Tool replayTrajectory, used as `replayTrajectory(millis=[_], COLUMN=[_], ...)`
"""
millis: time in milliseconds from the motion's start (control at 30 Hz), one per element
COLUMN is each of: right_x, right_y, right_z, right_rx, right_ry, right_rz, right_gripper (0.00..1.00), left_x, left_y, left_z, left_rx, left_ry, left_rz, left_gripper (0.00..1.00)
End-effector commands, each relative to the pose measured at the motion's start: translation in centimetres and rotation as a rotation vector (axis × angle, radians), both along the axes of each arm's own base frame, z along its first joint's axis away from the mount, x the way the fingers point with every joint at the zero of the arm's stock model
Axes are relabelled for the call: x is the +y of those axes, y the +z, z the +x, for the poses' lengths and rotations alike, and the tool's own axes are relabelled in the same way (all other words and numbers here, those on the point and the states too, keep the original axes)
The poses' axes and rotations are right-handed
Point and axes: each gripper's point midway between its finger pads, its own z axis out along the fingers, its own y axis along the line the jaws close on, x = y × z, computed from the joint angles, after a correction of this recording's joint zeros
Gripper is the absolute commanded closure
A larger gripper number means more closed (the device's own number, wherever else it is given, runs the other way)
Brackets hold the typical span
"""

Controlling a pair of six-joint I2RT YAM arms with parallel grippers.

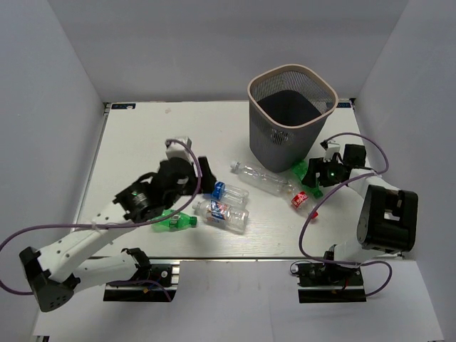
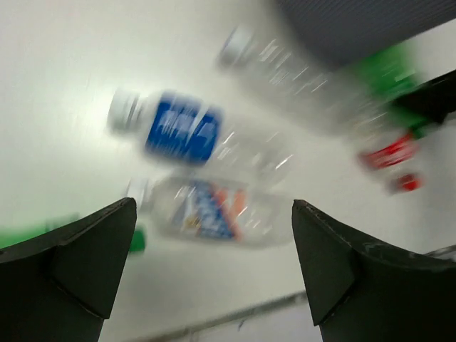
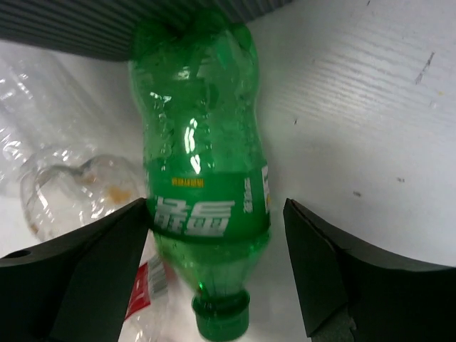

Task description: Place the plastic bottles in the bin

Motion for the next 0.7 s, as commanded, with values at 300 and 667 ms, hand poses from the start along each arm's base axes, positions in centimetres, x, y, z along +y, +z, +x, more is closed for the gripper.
replayTrajectory(millis=[300, 667], right_x=[0.7, -0.5], right_y=[-1.2, 5.4], right_z=[2.8, -4.2], right_rx=[-0.041, -0.15], right_ry=[0.02, 0.162], right_rz=[-0.073, -0.17], right_gripper=[0.48, 0.93], left_x=[5.5, 4.3], left_y=[-11.7, -15.9], left_z=[-6.9, -7.5], left_rx=[0.564, 0.706], left_ry=[0.447, 0.673], left_rz=[-0.001, -0.187], left_gripper=[0.01, 0.01])
